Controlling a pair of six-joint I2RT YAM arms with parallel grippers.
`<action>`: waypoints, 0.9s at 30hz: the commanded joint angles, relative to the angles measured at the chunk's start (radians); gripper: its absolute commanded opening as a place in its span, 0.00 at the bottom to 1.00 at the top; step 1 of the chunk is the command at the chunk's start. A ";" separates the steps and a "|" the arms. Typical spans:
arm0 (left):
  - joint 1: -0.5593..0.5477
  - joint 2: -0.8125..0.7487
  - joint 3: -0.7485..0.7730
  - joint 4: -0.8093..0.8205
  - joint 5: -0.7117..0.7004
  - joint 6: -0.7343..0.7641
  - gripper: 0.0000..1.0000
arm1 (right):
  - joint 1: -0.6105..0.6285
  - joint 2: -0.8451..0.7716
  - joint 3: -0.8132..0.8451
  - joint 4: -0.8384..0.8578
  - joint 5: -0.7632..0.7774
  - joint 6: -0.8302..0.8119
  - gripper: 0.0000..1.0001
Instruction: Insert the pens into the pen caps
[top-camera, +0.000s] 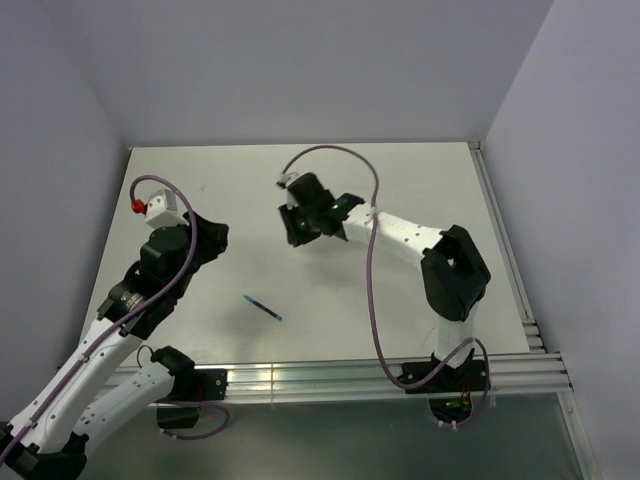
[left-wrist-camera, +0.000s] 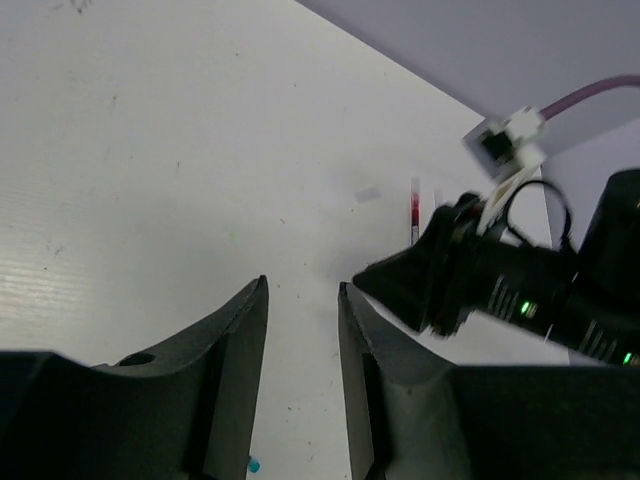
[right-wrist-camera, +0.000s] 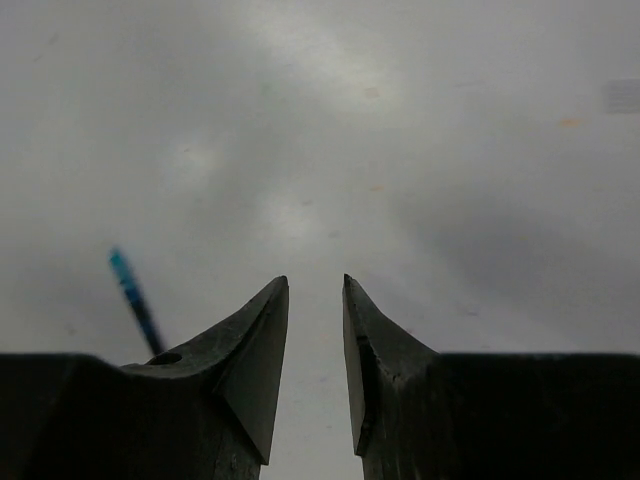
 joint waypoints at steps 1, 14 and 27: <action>0.005 -0.034 0.061 -0.033 -0.099 -0.014 0.40 | 0.127 0.011 0.039 0.048 -0.050 0.005 0.36; 0.006 -0.109 0.106 -0.080 -0.101 0.032 0.41 | 0.341 0.174 0.131 -0.007 0.033 -0.023 0.37; 0.008 -0.126 0.100 -0.091 -0.086 0.043 0.41 | 0.396 0.286 0.211 -0.035 0.038 -0.026 0.38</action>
